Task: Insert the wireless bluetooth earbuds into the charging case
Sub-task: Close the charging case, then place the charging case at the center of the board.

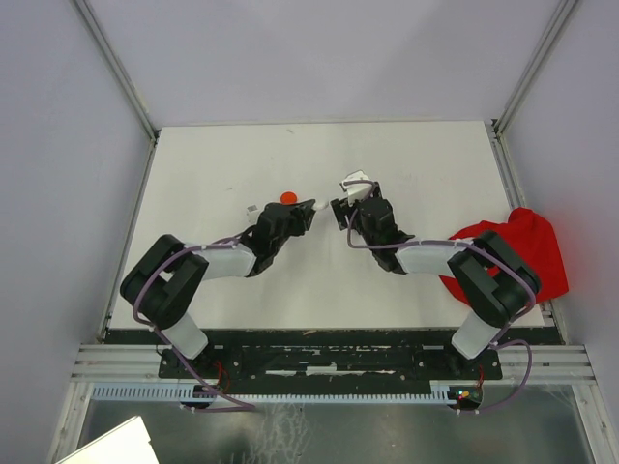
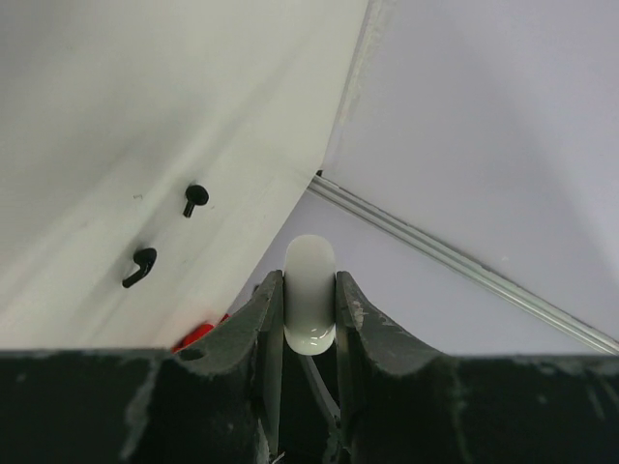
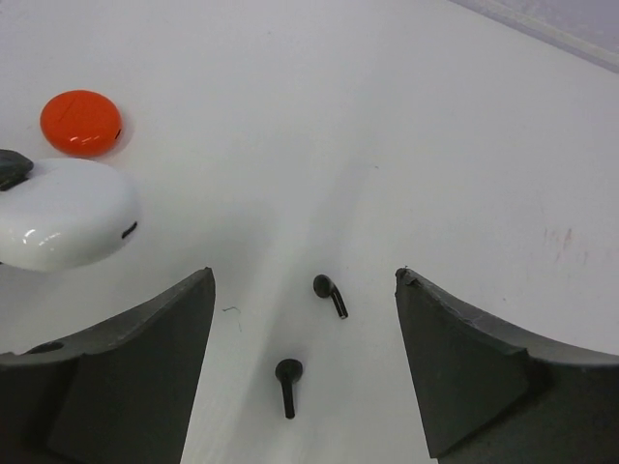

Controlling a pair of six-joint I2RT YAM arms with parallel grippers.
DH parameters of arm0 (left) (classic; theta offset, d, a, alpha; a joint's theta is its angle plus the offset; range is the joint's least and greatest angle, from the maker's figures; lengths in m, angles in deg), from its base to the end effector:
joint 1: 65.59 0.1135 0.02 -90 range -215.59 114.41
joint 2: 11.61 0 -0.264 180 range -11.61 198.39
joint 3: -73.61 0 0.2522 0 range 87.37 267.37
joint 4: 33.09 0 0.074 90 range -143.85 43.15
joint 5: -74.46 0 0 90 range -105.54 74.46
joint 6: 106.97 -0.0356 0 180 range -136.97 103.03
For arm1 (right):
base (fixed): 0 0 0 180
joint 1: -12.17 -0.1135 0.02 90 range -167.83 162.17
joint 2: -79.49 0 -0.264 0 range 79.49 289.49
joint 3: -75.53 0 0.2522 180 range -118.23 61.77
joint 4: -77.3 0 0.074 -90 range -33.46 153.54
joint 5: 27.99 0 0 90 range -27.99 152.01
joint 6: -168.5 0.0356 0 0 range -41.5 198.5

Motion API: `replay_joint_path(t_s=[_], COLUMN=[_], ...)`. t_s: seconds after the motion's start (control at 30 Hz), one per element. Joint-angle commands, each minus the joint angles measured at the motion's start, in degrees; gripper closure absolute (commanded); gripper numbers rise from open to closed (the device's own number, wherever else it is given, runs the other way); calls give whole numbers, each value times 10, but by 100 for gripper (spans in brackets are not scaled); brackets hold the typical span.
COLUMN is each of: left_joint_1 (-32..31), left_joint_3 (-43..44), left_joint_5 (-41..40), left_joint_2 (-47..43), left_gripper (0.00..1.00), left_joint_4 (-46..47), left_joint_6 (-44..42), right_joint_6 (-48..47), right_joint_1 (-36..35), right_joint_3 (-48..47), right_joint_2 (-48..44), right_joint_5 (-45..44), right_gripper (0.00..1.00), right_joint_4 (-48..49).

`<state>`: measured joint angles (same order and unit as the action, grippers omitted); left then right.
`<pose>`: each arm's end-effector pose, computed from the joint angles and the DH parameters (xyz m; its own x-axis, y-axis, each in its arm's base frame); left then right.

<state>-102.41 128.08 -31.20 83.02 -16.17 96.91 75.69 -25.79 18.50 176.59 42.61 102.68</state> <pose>0.2728 -0.1922 0.1713 -0.2182 -0.9365 0.2746 -0.4421 -0.1560 -0.8833 0.2830 0.2058 0.1858 -0.1837 -0.2019 -0.9620 -0.3363 0.9325 -0.1316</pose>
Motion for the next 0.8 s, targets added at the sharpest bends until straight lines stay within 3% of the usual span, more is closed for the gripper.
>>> replay_joint_path(t_s=[0.0,0.17,0.37,0.77], left_joint_1=[41,101,157,185], left_joint_3=[-9,-18,-19,7], left_joint_5=[19,71,115,148], left_joint_2=[-34,-38,-21,43], left_gripper=[97,97,97,97], left_joint_4=[36,32,21,25], left_joint_6=[-92,-232,-337,-438], right_joint_6=[19,59,99,85], right_joint_1=[9,26,43,42], right_joint_3=[-11,-50,-89,-195], right_joint_2=[-60,-90,-103,-27], right_joint_5=[-39,-18,48,235], right_gripper=[16,16,16,19], right_joint_4=[-58,-173,-266,-403])
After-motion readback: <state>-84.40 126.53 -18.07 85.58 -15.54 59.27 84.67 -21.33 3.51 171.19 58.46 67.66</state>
